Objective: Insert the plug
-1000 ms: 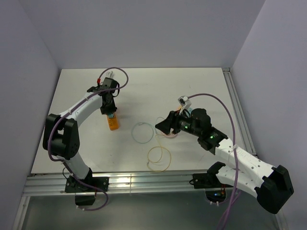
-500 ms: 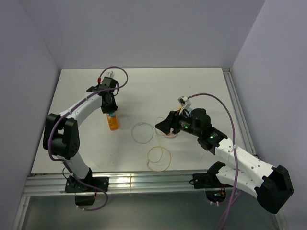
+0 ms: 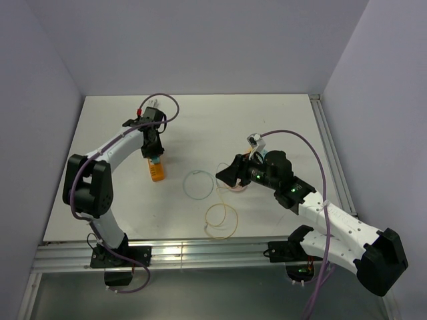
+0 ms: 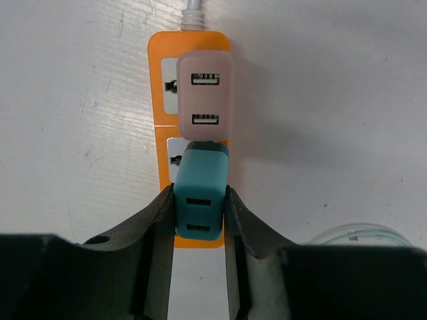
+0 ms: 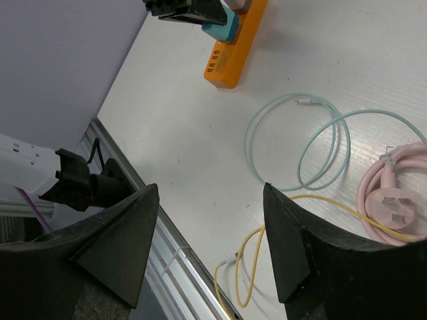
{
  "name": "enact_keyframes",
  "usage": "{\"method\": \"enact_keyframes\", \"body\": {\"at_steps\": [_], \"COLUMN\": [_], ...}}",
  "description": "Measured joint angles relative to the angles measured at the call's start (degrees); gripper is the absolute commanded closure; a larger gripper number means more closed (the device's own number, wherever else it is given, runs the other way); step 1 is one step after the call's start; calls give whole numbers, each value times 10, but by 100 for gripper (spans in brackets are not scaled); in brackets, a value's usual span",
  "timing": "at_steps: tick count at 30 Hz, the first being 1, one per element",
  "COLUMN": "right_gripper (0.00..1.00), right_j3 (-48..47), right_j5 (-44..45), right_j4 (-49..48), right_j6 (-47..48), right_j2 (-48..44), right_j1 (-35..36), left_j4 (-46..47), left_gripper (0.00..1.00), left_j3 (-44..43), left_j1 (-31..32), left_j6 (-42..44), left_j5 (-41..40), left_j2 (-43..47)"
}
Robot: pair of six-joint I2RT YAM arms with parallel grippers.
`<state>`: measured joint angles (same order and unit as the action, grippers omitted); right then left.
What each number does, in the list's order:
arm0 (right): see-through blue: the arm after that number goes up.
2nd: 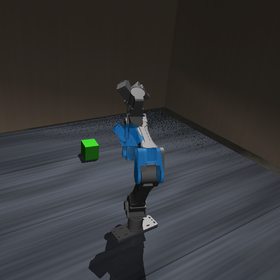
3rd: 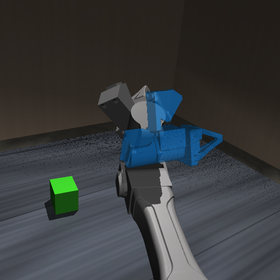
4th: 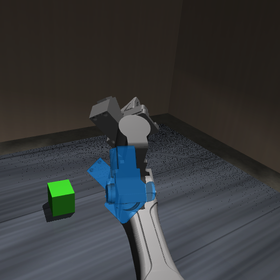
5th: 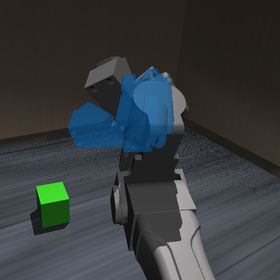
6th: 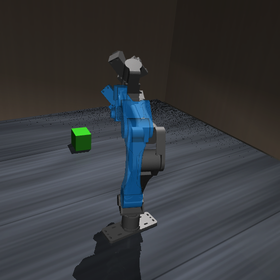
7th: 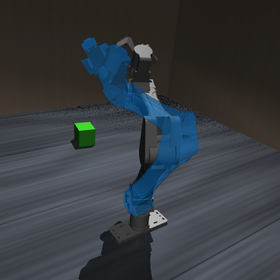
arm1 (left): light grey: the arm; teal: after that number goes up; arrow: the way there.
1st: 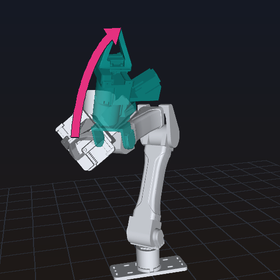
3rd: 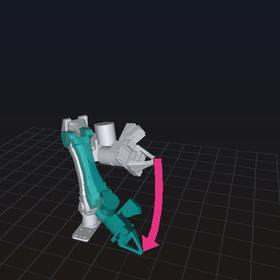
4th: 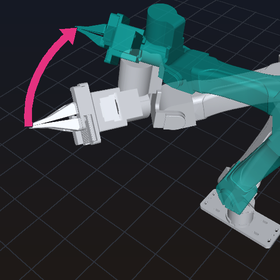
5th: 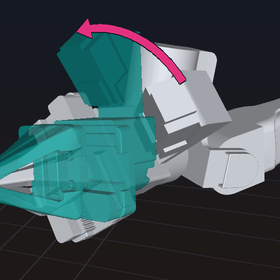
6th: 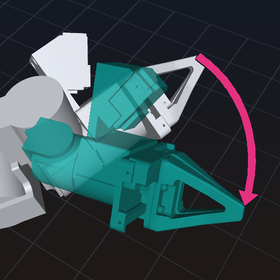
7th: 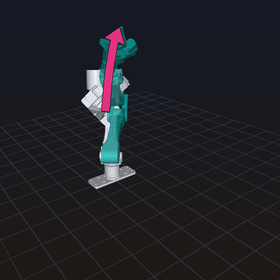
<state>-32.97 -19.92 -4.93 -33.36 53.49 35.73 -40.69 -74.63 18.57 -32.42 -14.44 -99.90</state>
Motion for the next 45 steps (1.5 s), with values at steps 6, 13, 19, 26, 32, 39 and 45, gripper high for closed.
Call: {"method": "enact_keyframes", "body": {"at_steps": [6, 13, 19, 26, 32, 39, 45], "right_gripper": [30, 30, 30, 30, 30, 18, 0], "right_j3": [0, 0, 0, 0, 0, 0, 0], "right_j5": [1, 5, 8, 8, 8, 9, 21], "right_j4": [0, 0, 0, 0, 0, 0, -1], "right_j6": [0, 0, 0, 1, 1, 1, 0], "right_j2": [0, 0, 0, 8, 8, 10, 2], "right_j1": [0, 0, 0, 0, 0, 0, 0], "left_j4": [-18, -3, 62, 63, 58, 21, 13], "left_gripper": [100, 100, 100, 100, 64, 7, 0], "left_j3": [-29, -21, 40, 41, 38, 43, 43], "left_j1": [0, -1, -3, -4, -4, -6, -6], "left_j6": [3, 1, -17, -26, -33, -43, -44], "left_j5": [-5, -4, -4, -5, -7, 5, 22], "left_j2": [-23, -33, 6, 7, 9, 45, 134]}}
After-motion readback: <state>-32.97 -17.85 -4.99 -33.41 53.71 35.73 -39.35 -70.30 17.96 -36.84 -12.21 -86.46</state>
